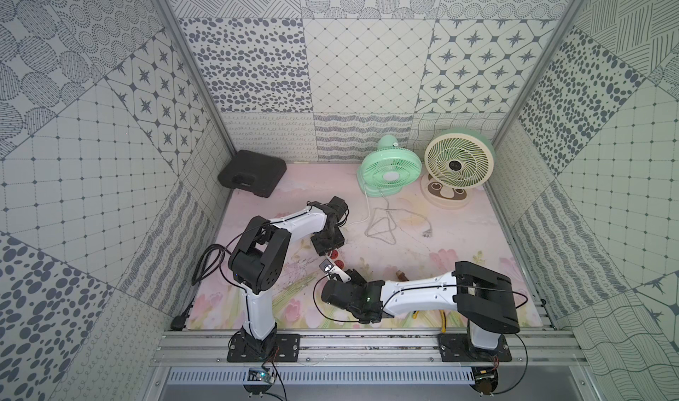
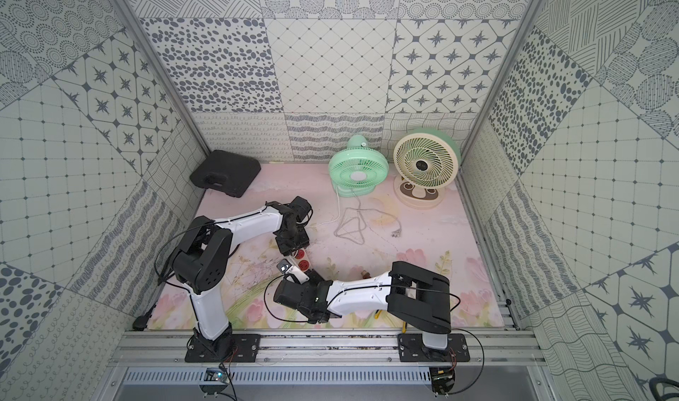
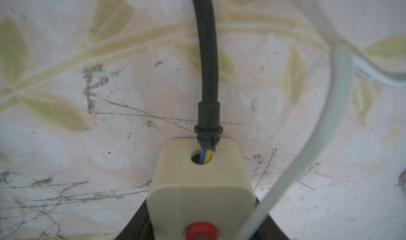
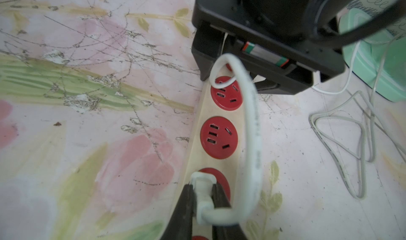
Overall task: Unplug the desk fan from the power strip
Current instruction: Remove the plug from the socket.
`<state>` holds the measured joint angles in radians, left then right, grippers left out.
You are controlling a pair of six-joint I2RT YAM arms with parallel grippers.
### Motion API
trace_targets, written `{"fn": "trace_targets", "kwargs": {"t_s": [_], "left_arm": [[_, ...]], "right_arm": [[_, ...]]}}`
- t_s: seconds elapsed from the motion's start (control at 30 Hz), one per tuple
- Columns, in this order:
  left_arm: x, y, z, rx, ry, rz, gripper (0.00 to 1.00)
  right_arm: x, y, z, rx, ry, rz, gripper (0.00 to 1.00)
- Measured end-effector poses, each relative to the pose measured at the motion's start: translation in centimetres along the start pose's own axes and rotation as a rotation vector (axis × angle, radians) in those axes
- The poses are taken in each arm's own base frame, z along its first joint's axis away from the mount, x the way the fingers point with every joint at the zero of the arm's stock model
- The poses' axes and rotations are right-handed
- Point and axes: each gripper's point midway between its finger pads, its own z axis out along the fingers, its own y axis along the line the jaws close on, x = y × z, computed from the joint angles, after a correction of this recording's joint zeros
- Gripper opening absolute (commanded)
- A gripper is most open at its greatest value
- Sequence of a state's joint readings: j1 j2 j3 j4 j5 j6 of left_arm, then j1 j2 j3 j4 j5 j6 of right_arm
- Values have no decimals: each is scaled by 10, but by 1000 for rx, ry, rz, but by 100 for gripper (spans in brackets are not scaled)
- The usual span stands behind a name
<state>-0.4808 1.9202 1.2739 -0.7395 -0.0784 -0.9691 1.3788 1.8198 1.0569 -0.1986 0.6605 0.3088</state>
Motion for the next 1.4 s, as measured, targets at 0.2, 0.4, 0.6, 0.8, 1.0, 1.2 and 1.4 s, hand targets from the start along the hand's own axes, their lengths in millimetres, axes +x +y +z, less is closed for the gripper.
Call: {"fn": "trace_targets", "kwargs": {"t_s": [0.2,0.4,0.6,0.8,1.0,1.2,1.4], "left_arm": [[0,0,0,0,0,0,0],[0,0,-2,12,-8,2,0],[-2,-2,-5,32,-35,6,0],[-5,1,-8,28,-55,12,0],[-5,0,-13,42,-70,28,27],[-4,-5,-19,83,-88,76,89],[-6,-8,-23,101,-105,97,98]], "right_arm": [[0,-1,1,-5,5,7,0],[-1,-7,2,-48,19,73,0],[-9,-32,-9,-139,-11,244,0],[-11,-68,-8,-177,-38,425,0],[-6,-61,-9,-226,-23,459,0],[-9,-58,-9,-247,-31,474,0],[-8,-57,-9,-259,-31,480,0]]}}
